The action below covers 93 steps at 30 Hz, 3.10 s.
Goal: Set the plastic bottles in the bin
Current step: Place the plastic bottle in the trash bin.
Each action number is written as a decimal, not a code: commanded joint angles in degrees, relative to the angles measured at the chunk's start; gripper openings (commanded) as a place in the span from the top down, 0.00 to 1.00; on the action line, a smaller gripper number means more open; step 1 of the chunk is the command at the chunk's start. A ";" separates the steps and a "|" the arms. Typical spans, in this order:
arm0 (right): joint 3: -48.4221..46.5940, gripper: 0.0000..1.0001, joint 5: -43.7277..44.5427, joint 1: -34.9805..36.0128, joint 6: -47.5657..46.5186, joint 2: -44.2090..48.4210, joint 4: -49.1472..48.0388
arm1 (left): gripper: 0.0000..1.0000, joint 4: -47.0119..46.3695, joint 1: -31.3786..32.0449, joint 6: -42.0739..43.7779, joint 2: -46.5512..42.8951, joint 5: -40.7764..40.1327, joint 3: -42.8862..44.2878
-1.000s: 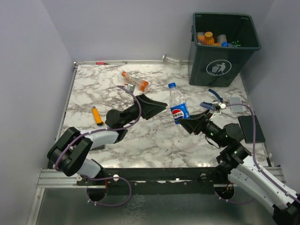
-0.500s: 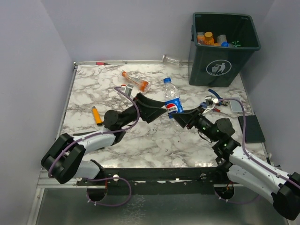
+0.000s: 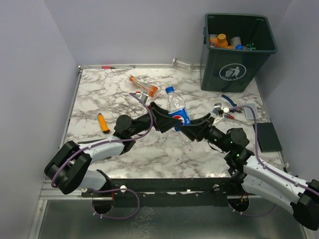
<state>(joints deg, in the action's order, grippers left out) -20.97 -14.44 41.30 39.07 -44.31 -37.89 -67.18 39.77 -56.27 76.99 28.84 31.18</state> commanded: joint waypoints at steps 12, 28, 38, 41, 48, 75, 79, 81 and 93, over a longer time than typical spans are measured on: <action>3.34 0.69 0.18 4.45 -2.15 -1.89 -2.82 | 0.62 -6.03 0.16 -0.38 -4.66 -0.49 -1.76; -37.14 0.01 8.37 4.40 -17.53 1.47 57.71 | 0.79 -5.12 2.13 3.63 -3.37 8.57 1.13; -53.03 0.13 1.85 4.40 -14.89 -17.48 63.94 | 0.81 8.45 9.75 17.26 -6.67 10.16 2.23; -53.82 0.16 0.64 4.40 -14.92 -18.37 65.48 | 0.81 15.93 11.36 22.79 -8.74 7.91 2.99; -53.40 0.22 -0.69 4.41 -14.70 -17.25 68.77 | 0.85 17.81 11.50 23.33 -9.19 5.57 3.54; -55.60 0.99 13.16 4.41 -16.42 -13.81 69.20 | 0.01 19.58 11.44 25.63 -17.68 -9.09 -0.14; -67.25 0.99 26.80 4.32 -21.60 -15.16 71.57 | 0.01 19.99 11.46 27.27 -24.12 -19.06 -2.00; -73.42 0.99 34.55 4.38 -25.26 -16.80 70.98 | 0.01 21.17 11.45 28.38 -27.09 -23.27 -1.94; -80.51 0.99 59.10 -1.29 -66.87 -27.92 7.35 | 0.01 36.66 11.38 32.36 -32.82 -54.49 1.37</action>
<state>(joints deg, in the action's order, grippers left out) -98.26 38.87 44.42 -13.19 -65.04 -9.30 -39.51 51.13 -25.69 44.14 -11.29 30.24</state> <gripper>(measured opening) 0.337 0.990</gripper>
